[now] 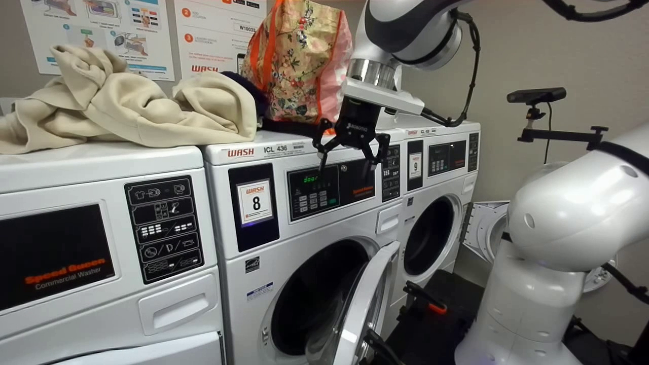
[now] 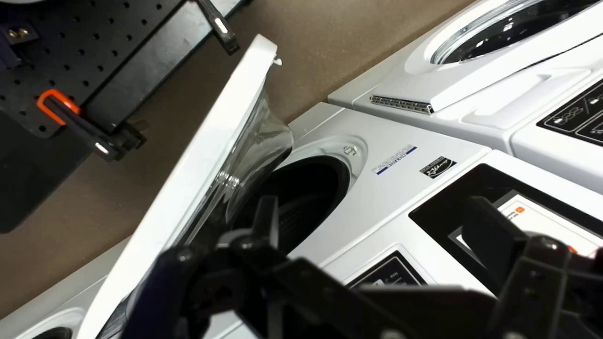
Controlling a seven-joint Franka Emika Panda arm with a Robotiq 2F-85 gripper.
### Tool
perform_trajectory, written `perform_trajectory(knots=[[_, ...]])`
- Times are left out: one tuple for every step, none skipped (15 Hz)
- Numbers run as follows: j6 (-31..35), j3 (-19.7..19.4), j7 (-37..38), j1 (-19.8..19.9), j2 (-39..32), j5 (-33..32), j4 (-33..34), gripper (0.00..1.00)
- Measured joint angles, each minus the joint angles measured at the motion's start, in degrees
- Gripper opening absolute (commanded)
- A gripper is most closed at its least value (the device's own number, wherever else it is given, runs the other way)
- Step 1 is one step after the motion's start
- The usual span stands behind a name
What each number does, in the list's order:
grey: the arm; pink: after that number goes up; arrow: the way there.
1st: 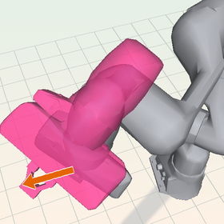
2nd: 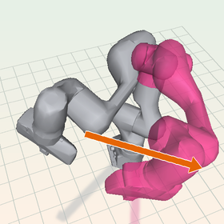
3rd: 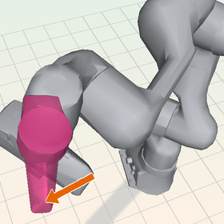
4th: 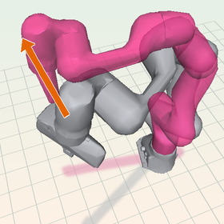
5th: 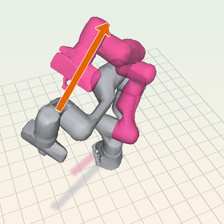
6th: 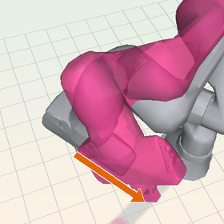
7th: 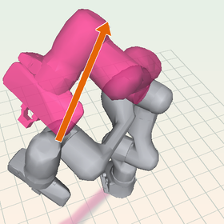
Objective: Open the washing machine
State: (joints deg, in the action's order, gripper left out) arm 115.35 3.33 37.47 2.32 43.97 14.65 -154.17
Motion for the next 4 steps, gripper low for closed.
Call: perform_trajectory(knots=[[0.00,0.08,-0.01,0.11,0.17,0.00,0.00,1.00],[0.00,0.14,-0.01,0.22,0.28,0.00,0.00,1.00],[0.00,0.14,-0.02,0.31,0.32,0.00,0.00,1.00],[0.00,0.14,-0.02,0.40,0.33,0.00,0.00,1.00]])
